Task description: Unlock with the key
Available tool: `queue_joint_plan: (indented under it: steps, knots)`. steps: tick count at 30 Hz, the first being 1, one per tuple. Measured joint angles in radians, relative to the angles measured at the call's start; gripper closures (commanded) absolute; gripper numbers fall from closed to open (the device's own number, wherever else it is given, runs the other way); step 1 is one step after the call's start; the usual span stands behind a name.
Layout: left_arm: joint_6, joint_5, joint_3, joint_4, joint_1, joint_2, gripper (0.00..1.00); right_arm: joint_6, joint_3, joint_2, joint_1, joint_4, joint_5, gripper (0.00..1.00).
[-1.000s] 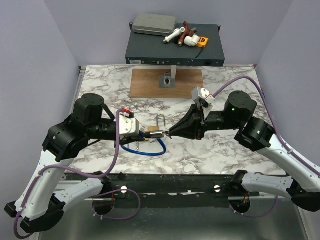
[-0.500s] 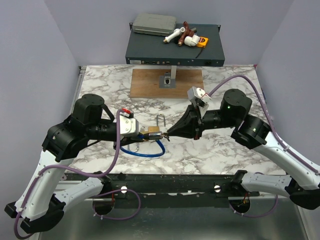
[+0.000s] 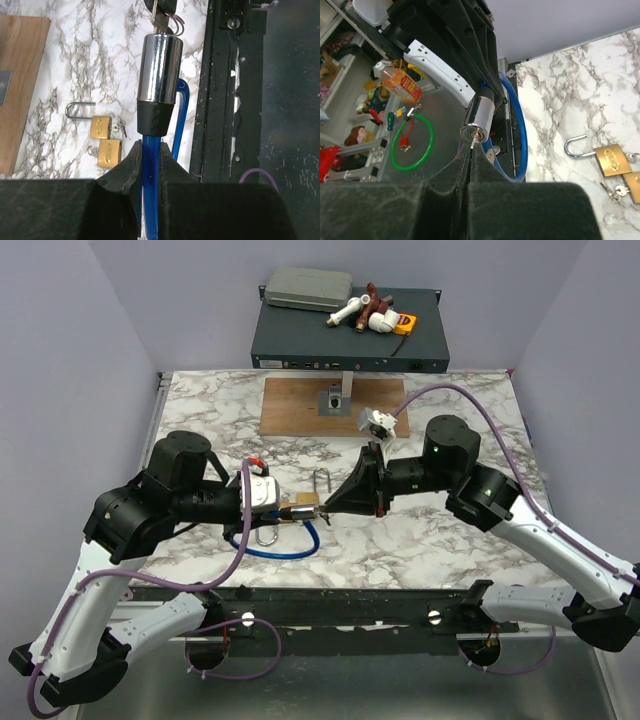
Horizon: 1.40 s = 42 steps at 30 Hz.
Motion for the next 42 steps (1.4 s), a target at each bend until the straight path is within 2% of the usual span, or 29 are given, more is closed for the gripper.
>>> queue_joint_plan:
  steps: [8,14,15,17,20,21,29,33,36,42]
  knots:
    - [0.009,-0.084,0.011,-0.017,-0.016,0.013,1.00,0.116,-0.106,-0.021,0.000,0.087,0.021,0.99]
    - [0.011,-0.092,0.031,0.011,-0.031,0.032,1.00,0.138,-0.192,-0.073,0.000,0.158,0.083,0.78]
    - [0.011,-0.087,0.033,0.024,-0.034,0.033,1.00,0.138,-0.192,-0.074,0.001,0.168,0.090,0.78]
    - [0.011,-0.079,0.034,0.048,-0.039,0.040,1.00,0.135,-0.192,-0.080,0.002,0.182,0.102,0.80]
    - [0.011,-0.074,0.034,0.062,-0.039,0.045,1.00,0.132,-0.192,-0.089,0.002,0.196,0.117,0.98]
    - [0.011,-0.071,0.034,0.064,-0.039,0.043,1.00,0.134,-0.192,-0.091,0.002,0.199,0.121,0.99]
    - [0.012,-0.066,0.034,0.071,-0.039,0.035,1.00,0.139,-0.180,-0.090,0.002,0.184,0.142,0.99]
    - [0.024,-0.076,0.035,0.072,-0.040,0.026,1.00,0.198,-0.130,-0.057,0.002,0.140,0.145,0.99]
    - [0.065,-0.142,0.058,0.041,-0.075,0.026,1.00,0.276,-0.093,-0.020,0.002,0.114,0.150,0.99]
    - [0.161,-0.325,0.109,-0.014,-0.216,0.029,1.00,0.451,-0.081,0.008,0.001,0.109,0.150,0.99]
